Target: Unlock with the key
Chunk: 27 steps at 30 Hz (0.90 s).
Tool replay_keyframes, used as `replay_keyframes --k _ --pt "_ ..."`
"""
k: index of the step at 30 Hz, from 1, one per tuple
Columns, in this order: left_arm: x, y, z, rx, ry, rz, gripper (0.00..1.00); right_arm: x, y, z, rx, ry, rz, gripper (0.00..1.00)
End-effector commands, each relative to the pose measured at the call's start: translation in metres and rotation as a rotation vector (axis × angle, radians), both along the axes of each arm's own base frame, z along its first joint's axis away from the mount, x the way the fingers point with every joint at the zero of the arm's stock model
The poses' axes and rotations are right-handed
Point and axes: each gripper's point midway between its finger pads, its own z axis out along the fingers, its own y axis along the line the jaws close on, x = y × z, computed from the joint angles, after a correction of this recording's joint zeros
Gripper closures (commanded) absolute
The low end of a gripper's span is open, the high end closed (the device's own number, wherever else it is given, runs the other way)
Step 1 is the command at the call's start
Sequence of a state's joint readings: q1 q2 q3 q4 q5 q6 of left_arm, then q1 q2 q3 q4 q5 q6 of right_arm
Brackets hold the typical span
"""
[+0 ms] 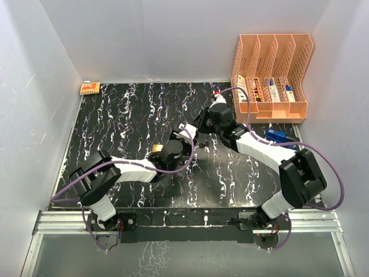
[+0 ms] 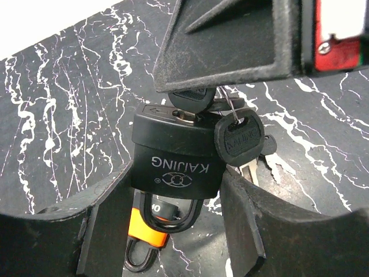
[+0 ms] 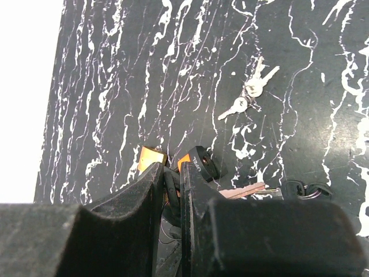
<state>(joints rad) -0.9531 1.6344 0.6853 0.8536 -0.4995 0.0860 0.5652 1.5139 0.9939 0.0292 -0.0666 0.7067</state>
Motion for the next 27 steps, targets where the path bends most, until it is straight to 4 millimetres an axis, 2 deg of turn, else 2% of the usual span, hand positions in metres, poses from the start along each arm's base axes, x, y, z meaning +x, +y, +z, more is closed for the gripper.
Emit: replay_keyframes --k 1,9,18,22,27 --pt "0.006 -0.041 0.082 -0.190 -0.145 -0.040 1.00 -0.020 0.029 0.008 0.072 0.079 0.091 1.00" --pt "0.008 -0.048 0.076 -0.136 -0.145 -0.003 1.00 -0.021 0.028 0.007 0.073 0.094 0.080 1.00" --pt "0.001 -0.049 0.079 -0.143 -0.116 -0.035 1.00 -0.021 0.027 0.019 0.094 0.050 0.096 1.00" --pt "-0.003 -0.049 0.073 -0.151 -0.052 -0.047 1.00 -0.015 0.018 0.033 0.118 0.003 0.094 0.90" --pt "-0.005 -0.036 0.056 -0.200 0.050 -0.032 1.00 0.001 -0.005 0.056 0.165 -0.064 0.059 0.61"
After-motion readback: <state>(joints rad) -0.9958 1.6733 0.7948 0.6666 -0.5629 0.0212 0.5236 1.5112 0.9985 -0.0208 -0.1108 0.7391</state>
